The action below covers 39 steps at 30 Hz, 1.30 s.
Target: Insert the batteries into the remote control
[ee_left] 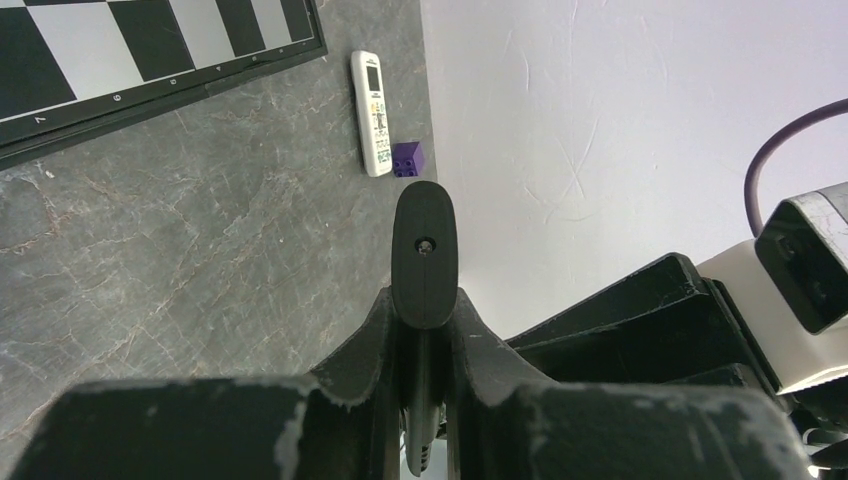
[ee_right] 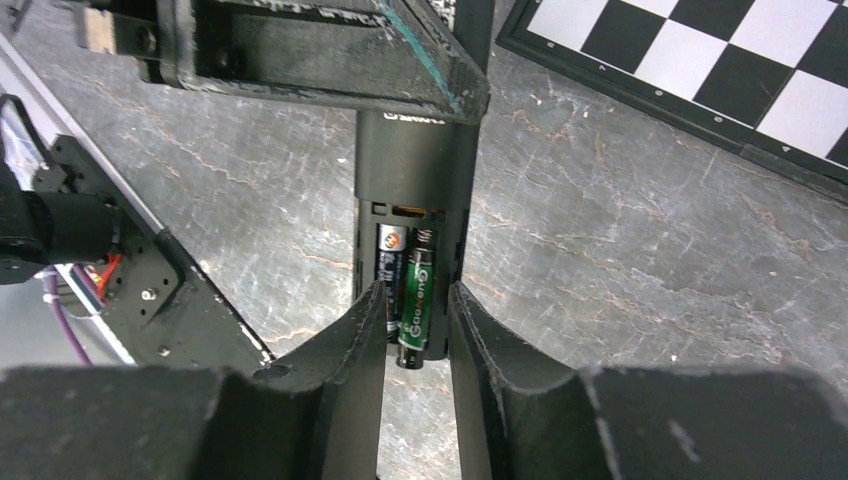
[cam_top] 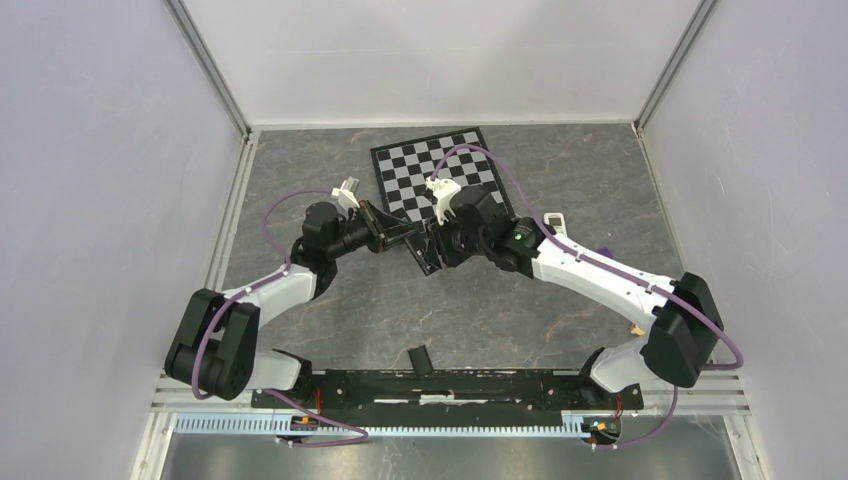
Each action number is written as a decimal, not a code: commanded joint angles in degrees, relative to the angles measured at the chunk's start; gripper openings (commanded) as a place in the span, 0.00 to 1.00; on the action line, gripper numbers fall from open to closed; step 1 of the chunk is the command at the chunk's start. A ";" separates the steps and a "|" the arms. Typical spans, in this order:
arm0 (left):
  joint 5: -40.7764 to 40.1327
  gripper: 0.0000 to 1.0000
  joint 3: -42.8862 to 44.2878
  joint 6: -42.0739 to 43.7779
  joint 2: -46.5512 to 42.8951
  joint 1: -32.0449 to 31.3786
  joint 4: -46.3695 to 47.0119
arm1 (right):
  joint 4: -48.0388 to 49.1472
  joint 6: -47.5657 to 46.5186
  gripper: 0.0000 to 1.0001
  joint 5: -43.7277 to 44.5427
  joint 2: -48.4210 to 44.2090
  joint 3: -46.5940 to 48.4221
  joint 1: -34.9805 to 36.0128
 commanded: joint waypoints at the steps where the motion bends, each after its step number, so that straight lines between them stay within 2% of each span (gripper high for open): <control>1: -0.90 0.02 0.22 -2.15 0.05 -0.21 3.34 | 0.94 2.29 0.35 -1.86 -0.98 3.28 0.12; 6: -1.16 0.02 0.23 -2.37 -0.17 -0.22 2.94 | 0.94 4.17 0.40 -1.37 -2.13 3.03 -0.34; 10: -0.76 0.02 0.67 -3.57 -0.30 -0.09 2.50 | 1.10 6.03 0.57 1.15 -4.48 2.33 -1.02; 16: 1.22 0.02 2.23 -8.02 -0.18 0.22 2.68 | 2.51 7.85 0.76 4.15 -9.41 3.08 -2.09; 19: 2.06 0.02 2.51 -12.64 -0.25 0.65 5.85 | 8.11 12.45 0.89 4.62 -14.02 -1.31 -3.38; 21: 2.34 0.02 2.99 -15.34 -0.57 0.99 7.45 | 16.64 16.55 0.94 3.13 -18.52 -7.64 -4.74; 23: 2.31 0.02 3.59 -17.59 -0.99 1.18 8.30 | 23.79 20.39 0.97 2.20 -21.58 -12.33 -5.89; 26: 1.77 0.02 4.49 -20.53 -1.52 1.42 9.59 | 27.32 25.37 0.98 1.69 -23.48 -15.95 -6.67; 31: 0.63 0.02 5.68 -24.85 -1.30 1.46 12.77 | 40.26 35.70 0.98 -0.71 -26.22 -24.81 -7.17; 39: -0.19 0.02 6.05 -28.30 -0.87 1.46 16.65 | 49.16 43.45 0.98 -2.00 -26.34 -29.52 -8.34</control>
